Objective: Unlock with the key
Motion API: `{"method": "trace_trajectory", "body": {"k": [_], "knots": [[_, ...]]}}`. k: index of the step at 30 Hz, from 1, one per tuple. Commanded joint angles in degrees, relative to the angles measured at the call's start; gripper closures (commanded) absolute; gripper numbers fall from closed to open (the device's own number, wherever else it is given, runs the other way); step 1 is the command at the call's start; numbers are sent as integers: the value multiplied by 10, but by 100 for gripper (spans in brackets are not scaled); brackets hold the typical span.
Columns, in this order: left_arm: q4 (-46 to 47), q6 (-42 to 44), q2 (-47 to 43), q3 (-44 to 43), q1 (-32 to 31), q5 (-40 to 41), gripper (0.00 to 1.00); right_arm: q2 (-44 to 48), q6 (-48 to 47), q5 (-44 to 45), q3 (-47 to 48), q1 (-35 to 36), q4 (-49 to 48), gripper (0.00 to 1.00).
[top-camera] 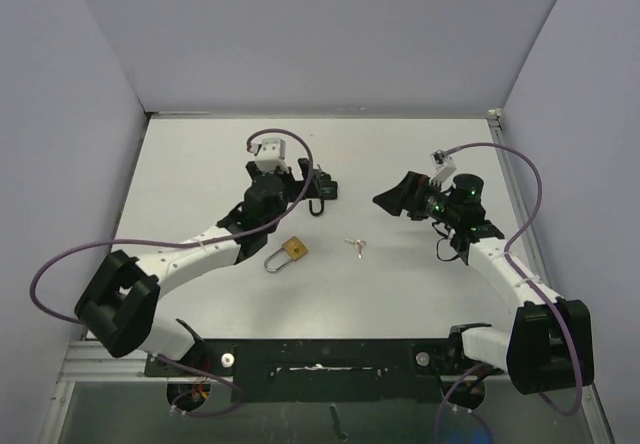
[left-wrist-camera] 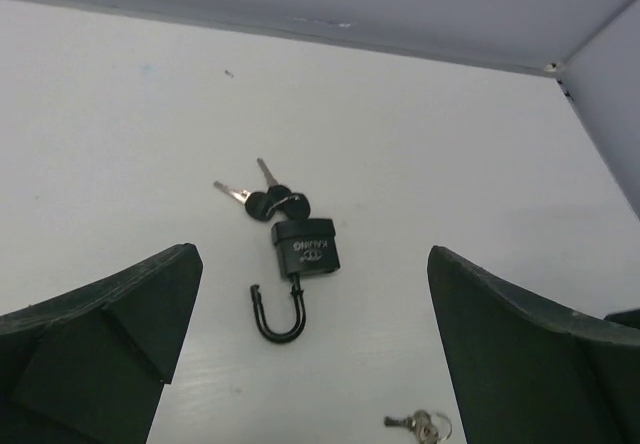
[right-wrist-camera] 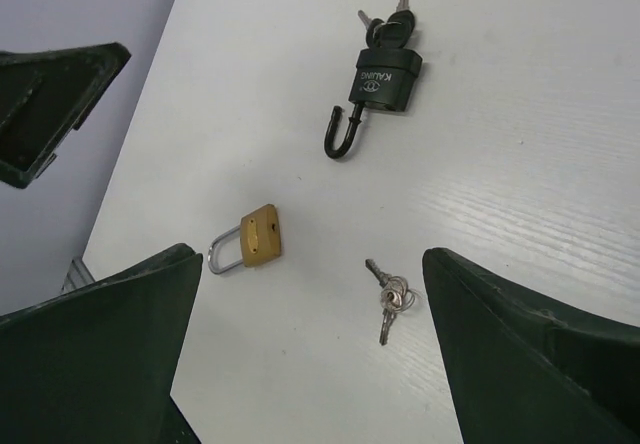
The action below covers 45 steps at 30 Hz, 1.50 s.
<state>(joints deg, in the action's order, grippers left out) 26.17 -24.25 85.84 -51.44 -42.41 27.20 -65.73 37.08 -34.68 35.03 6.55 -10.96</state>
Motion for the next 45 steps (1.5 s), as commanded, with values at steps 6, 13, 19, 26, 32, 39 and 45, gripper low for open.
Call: {"method": "trace_trajectory", "body": {"k": [6, 13, 19, 26, 32, 39, 45], "knots": [[-188, -98, -153, 137, 25, -118, 2, -70, -160, 105, 117, 97, 196, 2], [-191, -123, -204, 188, 24, -142, 3, -115, -185, 191, 143, 183, 254, 1], [-224, -134, -213, 190, 22, -179, 4, -154, -185, 226, 162, 202, 295, 10], [-244, -166, -227, 204, -2, -223, 4, -150, -169, 222, 142, 218, 272, 11], [-253, -203, -222, 210, -58, -227, 4, -150, -170, 232, 160, 218, 278, 9], [-238, -226, -171, 231, -93, -206, 2, -134, -155, 256, 159, 217, 267, 3], [-231, -230, -138, 247, -93, -186, 2, -112, -148, 268, 158, 214, 262, 1]]}}
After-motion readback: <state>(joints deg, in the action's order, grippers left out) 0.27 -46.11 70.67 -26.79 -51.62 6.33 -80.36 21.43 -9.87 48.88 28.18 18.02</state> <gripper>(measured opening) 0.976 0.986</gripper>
